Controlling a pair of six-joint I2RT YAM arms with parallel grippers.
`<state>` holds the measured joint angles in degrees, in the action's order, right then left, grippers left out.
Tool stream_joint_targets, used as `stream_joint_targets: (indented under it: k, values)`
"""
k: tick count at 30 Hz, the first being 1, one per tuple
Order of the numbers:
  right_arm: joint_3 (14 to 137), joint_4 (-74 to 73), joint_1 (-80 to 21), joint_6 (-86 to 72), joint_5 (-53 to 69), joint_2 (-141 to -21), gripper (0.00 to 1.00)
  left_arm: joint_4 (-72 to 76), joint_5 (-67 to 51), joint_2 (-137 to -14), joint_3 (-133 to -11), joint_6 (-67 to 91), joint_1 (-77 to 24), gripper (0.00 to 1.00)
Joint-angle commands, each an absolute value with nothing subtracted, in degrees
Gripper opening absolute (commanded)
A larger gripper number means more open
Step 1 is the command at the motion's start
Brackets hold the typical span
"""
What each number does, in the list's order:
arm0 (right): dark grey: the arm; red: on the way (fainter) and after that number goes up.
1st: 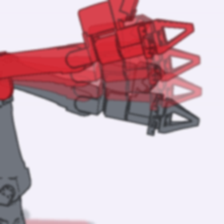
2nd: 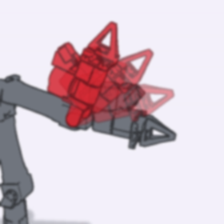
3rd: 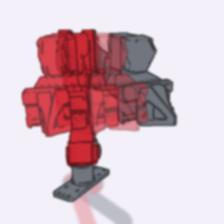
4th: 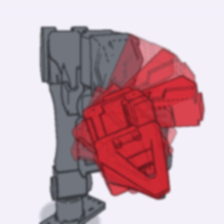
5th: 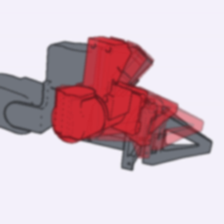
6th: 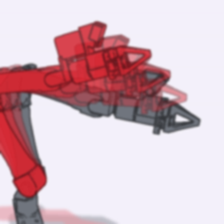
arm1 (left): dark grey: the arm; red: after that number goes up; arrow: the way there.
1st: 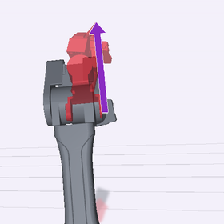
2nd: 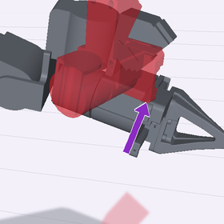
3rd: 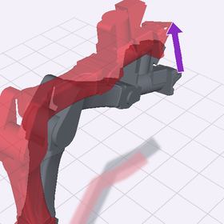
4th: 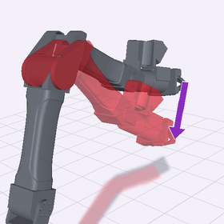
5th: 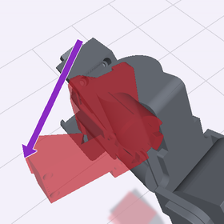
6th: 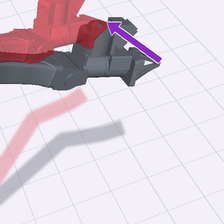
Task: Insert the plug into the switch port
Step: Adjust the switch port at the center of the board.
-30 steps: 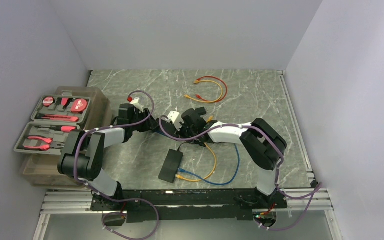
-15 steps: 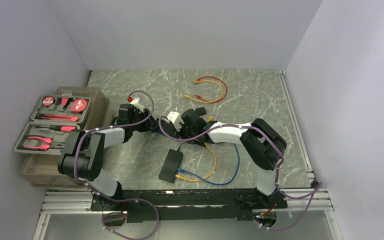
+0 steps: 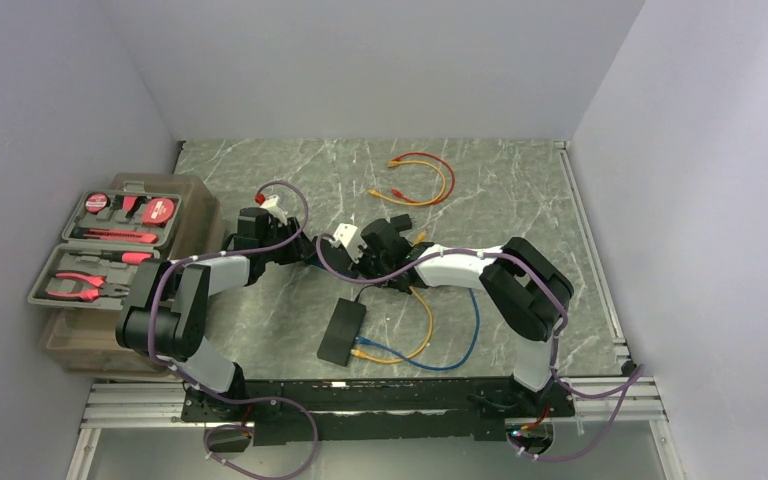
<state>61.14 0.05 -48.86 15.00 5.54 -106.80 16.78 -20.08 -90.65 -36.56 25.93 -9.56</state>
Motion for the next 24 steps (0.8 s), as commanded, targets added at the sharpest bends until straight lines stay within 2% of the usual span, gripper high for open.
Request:
stream_joint_targets:
  k: [1, 24]
  values:
    - [62.7, 3.5, -49.3, 15.5, 5.0, -103.0, 0.0, 18.1, -22.7, -91.2, -36.9, 25.5, -9.9, 0.45]
    - [63.1, 4.4, -49.6, 15.6, 5.1, -104.3, 0.0, 18.3, -23.1, -91.2, -36.7, 25.5, -9.9, 0.45]
